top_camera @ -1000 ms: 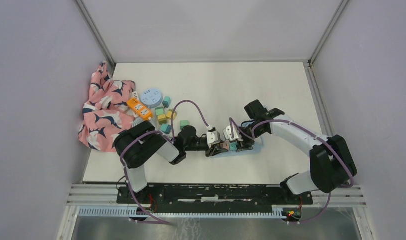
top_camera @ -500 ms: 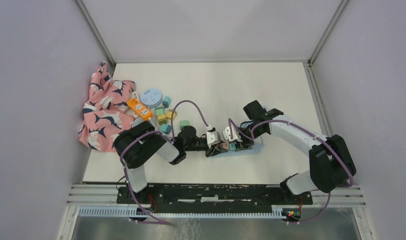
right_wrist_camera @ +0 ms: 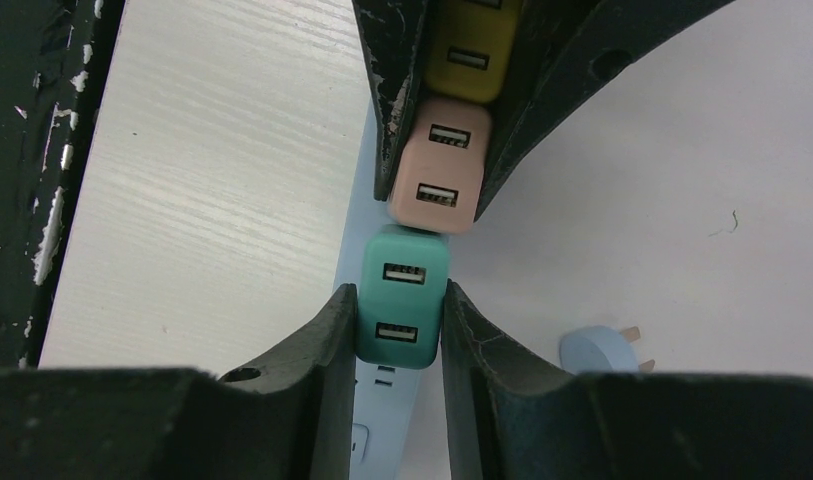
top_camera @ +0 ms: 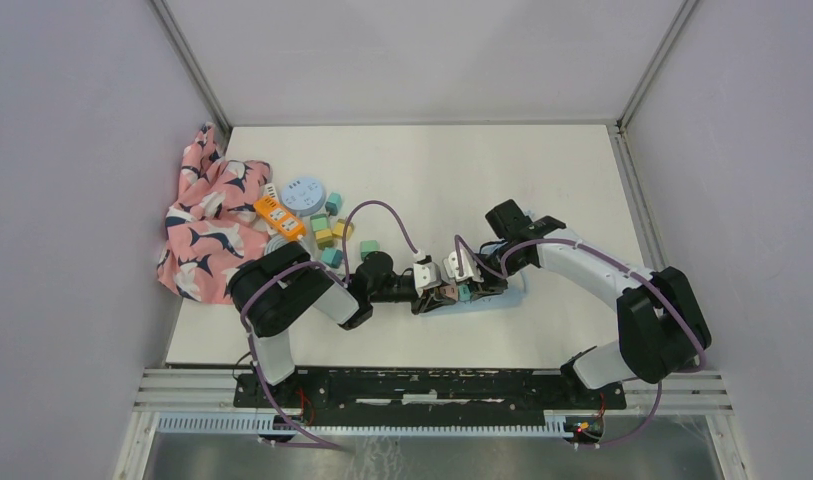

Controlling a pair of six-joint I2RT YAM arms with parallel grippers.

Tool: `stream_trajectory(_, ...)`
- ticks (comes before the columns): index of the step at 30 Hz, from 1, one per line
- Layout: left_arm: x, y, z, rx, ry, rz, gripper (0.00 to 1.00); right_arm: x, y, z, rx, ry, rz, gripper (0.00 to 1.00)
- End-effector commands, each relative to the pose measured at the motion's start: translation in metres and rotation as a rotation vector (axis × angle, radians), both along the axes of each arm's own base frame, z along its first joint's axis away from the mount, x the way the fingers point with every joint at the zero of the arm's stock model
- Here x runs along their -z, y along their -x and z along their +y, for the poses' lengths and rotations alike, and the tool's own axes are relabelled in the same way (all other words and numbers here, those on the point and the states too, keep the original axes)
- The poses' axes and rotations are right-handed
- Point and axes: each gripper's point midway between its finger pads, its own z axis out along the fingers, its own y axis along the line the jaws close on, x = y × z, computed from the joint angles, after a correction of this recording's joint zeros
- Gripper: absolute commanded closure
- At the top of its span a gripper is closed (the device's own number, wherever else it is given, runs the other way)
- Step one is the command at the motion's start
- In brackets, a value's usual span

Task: Pull the plug off the socket
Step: Remove the plug from the socket.

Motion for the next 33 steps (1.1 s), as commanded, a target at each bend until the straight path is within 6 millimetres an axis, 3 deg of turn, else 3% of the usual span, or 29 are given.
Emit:
stream_trajectory(1,0.008,-0.006,0.006,-0.031,-0.02,0.007,0.97,-0.009,0.003,0.005,-0.04,-0.019,0.001,1.0)
stream_trajectory(6,0.008,-0.005,0.005,-0.03,-0.021,0.008,0.97,-0.012,0.017,0.013,-0.091,-0.057,0.04,1.0)
stream_trajectory(11,0.008,-0.005,0.006,-0.029,-0.02,0.007,0.97,-0.024,-0.01,0.02,0.063,-0.059,0.027,1.0)
stream_trajectory(18,0.008,-0.004,0.006,-0.026,-0.02,0.009,0.97,-0.023,-0.033,-0.013,0.161,-0.004,0.012,1.0)
stream_trajectory(21,0.007,-0.004,0.005,-0.025,-0.018,0.007,0.97,-0.021,-0.024,-0.018,0.108,0.002,0.03,1.0)
stream_trajectory(26,0.008,-0.004,0.005,-0.025,-0.02,0.008,0.97,-0.024,0.022,-0.002,-0.12,-0.069,0.082,1.0)
stream_trajectory(28,0.009,-0.005,0.005,-0.026,-0.022,0.009,0.97,-0.025,0.031,0.007,-0.158,-0.086,0.096,1.0)
stream_trajectory(30,0.009,-0.005,0.005,-0.026,-0.022,0.009,0.97,-0.028,0.03,0.015,-0.139,-0.1,0.112,1.0)
stream_trajectory(33,0.009,-0.005,0.005,-0.025,-0.022,0.009,0.97,-0.034,0.011,0.024,0.009,-0.096,0.129,1.0)
